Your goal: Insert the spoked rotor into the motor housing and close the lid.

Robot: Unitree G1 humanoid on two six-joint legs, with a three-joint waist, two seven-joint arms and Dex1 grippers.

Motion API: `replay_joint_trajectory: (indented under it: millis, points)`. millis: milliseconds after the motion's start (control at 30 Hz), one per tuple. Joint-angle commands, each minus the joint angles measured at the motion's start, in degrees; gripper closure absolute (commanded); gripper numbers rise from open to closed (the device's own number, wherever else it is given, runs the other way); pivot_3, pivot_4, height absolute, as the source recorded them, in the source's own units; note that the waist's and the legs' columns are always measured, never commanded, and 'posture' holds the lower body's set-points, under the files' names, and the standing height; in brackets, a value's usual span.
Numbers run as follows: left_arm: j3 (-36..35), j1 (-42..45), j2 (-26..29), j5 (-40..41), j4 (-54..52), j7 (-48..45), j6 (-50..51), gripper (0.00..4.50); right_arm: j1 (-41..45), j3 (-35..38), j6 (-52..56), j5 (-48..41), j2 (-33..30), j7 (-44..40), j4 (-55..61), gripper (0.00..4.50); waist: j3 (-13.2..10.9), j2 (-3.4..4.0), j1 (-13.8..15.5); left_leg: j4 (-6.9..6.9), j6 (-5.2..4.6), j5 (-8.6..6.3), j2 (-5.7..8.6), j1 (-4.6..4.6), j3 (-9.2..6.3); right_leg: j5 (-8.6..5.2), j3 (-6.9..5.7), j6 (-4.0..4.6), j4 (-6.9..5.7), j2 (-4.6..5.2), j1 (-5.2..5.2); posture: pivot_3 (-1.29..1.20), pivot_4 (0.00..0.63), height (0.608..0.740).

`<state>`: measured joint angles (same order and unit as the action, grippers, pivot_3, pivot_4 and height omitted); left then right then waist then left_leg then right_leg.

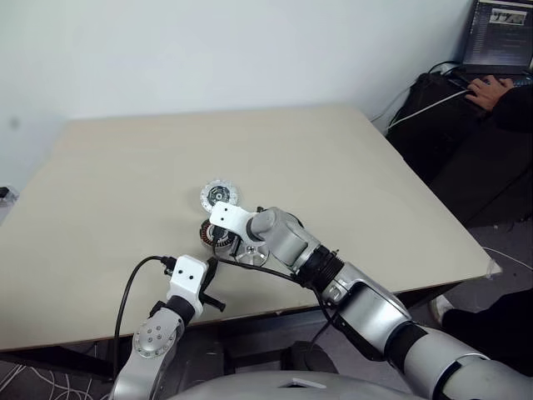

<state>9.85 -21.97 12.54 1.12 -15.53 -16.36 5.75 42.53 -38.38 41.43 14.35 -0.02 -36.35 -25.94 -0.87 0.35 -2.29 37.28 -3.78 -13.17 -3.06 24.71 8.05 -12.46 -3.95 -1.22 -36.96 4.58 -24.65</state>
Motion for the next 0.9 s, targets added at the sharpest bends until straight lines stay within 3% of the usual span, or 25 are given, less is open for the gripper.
replay_joint_trajectory:
  millis: [33, 433, 700, 900]
  points:
    - [0.36, 0.37, -0.41, 0.05, -1.74, 0.11, -0.16, 4.5, 0.1, 0.75, -1.22, -0.02, 0.89, 0.1, 1.61, 4.47, 0.0, 0.0, 0.0, 0.0, 0.0, 0.0, 0.0, 0.0, 0.0, 0.0, 0.0, 0.0, 0.0, 0.0, 0.0, 0.0, 0.0, 0.74]
    - [0.28, 0.27, -0.44, 0.0, -2.09, 0.33, 0.19, 4.5, -0.83, 6.22, -8.39, -2.8, 3.86, 3.3, 3.54, 4.47, -0.01, 0.0, 0.06, -0.09, 0.03, 0.01, 0.0, 0.02, 0.01, -0.01, -0.01, 0.01, 0.05, 0.01, -0.03, 0.0, 0.0, 0.74]
    - [0.4, 1.17, -0.29, 0.22, -1.07, -0.27, -0.05, 4.5, -1.33, 3.75, -0.31, -2.19, -1.88, -2.11, 11.5, 4.47, -0.01, 0.0, 0.09, -0.12, 0.03, 0.01, 0.0, 0.01, 0.02, -0.03, -0.01, 0.06, 0.06, 0.03, -0.05, 0.0, 0.0, 0.74]
    - [0.62, 1.96, -0.32, 0.31, -0.56, -0.58, 0.03, 4.5, -1.54, 2.39, 2.14, -2.2, -2.63, -2.96, 12.06, 4.47, -0.01, 0.0, -0.09, -0.12, 0.03, 0.02, 0.0, 0.01, 0.01, -0.05, -0.01, 0.08, 0.05, 0.01, -0.06, 0.0, 0.0, 0.74]
